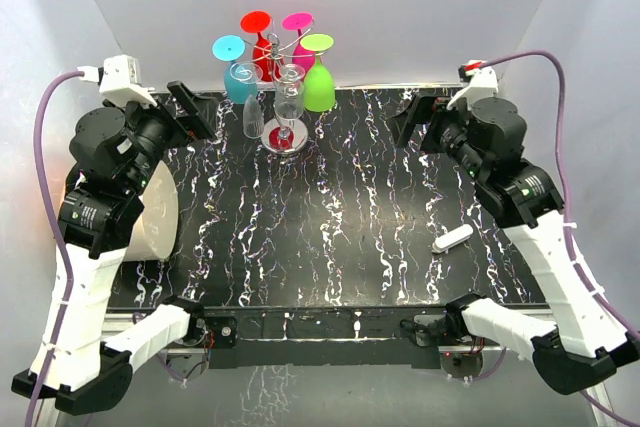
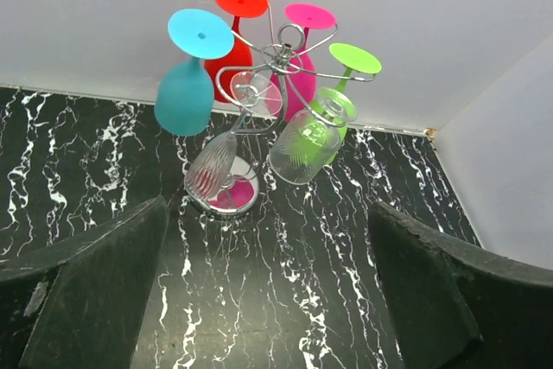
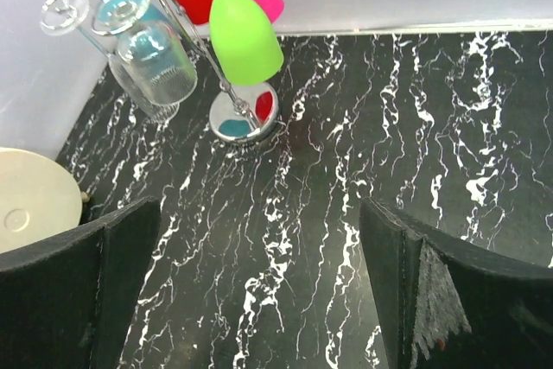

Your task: Take the wine glass off the wine glass rack

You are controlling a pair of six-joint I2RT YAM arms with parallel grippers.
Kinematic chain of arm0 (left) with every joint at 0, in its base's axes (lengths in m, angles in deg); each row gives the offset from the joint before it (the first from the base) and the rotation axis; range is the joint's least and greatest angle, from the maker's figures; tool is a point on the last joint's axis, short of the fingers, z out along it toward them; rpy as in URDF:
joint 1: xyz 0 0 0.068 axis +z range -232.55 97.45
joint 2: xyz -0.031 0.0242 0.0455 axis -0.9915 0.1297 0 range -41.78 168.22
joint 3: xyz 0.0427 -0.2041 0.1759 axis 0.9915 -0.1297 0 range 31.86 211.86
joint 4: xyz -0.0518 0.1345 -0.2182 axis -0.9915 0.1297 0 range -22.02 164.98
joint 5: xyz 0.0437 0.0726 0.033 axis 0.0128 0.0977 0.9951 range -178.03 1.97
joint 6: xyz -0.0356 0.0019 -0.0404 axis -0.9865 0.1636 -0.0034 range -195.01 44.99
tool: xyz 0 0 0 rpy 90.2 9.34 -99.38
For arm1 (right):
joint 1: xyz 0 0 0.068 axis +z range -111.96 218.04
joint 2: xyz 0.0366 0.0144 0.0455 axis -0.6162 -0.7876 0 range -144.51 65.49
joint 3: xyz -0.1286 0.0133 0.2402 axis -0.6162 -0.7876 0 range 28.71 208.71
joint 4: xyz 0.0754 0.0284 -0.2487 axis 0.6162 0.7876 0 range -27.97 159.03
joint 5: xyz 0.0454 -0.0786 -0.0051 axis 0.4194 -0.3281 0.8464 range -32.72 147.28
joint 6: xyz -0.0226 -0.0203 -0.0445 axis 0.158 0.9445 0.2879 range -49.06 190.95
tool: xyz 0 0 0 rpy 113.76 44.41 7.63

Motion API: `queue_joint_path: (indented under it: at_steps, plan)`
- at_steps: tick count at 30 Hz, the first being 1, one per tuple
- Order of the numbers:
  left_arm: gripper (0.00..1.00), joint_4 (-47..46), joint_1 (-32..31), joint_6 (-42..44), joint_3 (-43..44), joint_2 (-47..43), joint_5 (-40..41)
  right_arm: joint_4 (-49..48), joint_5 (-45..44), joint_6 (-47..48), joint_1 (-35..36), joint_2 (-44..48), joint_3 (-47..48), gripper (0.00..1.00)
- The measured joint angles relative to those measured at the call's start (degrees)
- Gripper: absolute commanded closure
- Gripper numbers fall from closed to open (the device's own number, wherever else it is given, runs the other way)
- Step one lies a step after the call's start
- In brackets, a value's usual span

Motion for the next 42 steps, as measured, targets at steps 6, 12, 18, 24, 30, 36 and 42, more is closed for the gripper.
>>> queue_joint_path:
  at_steps: [6,12,18,24,30,36,42]
  plan:
    - [0.01,0.2,4.6,-1.2,-2.2,-0.7,-4.5,0.6,-4.5,-0.3,4.0,-3.6,-0.1,0.02]
    - [0.01,0.7,7.5,-3.3,-3.7,-0.8,-9.3,-2.9,-5.1,-0.3,6.7,-4.5,-3.2,0.02]
    - [0.01,1.8,9.1,-6.5,-5.4,-0.7,-14.8,-8.2,-3.8,-0.8,8.1,-6.0,-6.9,0.02]
    - [0.01,1.9,9.7,-12.0,-8.4,-0.9,-21.4,-15.5,-1.5,-3.5,8.5,-10.7,-6.8,0.02]
    - [0.01,3.0,9.9,-16.3,-10.7,-1.7,-25.0,-21.8,2.3,-12.0,8.6,-19.7,-3.6,0.04]
    - [0.01,4.4,10.0,-17.8,-10.7,-2.8,-27.0,-27.6,7.2,-19.1,8.8,-28.2,3.3,0.02]
    - [0.01,6.5,10.1,-17.7,-10.6,-3.1,-28.3,-26.0,11.2,-12.1,8.8,-37.4,17.9,0.02]
